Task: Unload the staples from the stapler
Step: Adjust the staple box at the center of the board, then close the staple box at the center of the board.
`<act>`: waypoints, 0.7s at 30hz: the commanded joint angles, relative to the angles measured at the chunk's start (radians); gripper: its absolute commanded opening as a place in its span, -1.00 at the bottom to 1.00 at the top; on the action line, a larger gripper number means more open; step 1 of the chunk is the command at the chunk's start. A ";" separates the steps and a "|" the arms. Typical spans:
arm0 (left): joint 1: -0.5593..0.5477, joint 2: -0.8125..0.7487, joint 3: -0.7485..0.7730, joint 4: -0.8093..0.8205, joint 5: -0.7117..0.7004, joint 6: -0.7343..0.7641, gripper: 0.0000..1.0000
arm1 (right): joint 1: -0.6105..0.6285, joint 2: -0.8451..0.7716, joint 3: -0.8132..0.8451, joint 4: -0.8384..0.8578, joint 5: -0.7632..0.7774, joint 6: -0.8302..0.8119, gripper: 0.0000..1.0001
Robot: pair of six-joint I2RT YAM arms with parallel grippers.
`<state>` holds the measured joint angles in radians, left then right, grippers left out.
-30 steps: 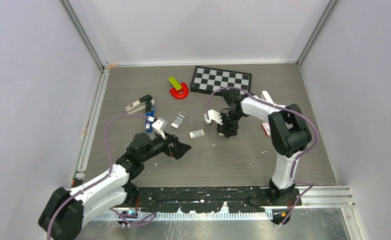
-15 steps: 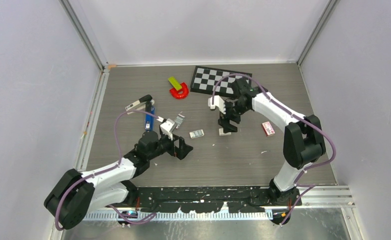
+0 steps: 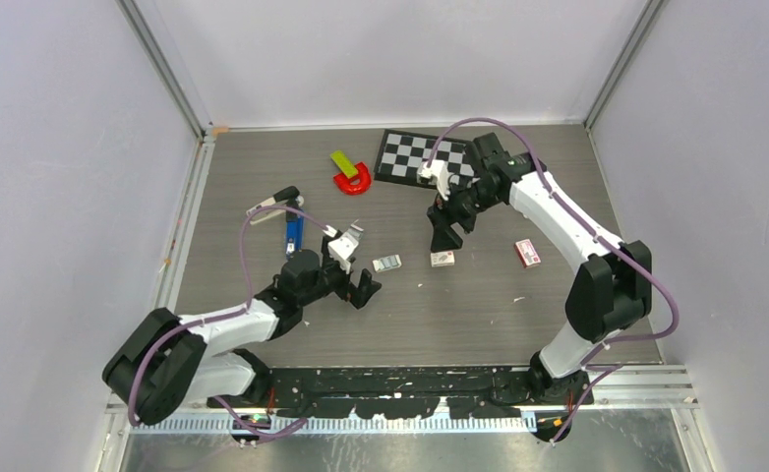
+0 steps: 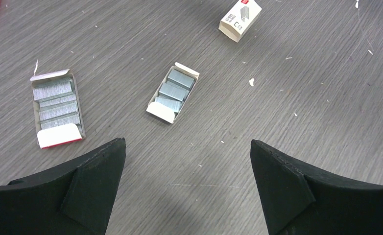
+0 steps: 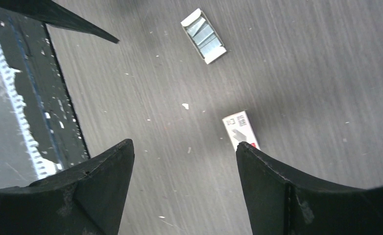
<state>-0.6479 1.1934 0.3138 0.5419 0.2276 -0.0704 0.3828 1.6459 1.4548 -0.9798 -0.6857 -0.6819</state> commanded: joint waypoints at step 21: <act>0.066 0.158 -0.011 0.258 0.097 0.041 0.99 | -0.039 -0.013 -0.077 0.112 -0.077 0.223 0.41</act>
<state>-0.5930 1.3502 0.3023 0.7242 0.2977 -0.0353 0.3428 1.6344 1.3743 -0.8894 -0.7399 -0.4706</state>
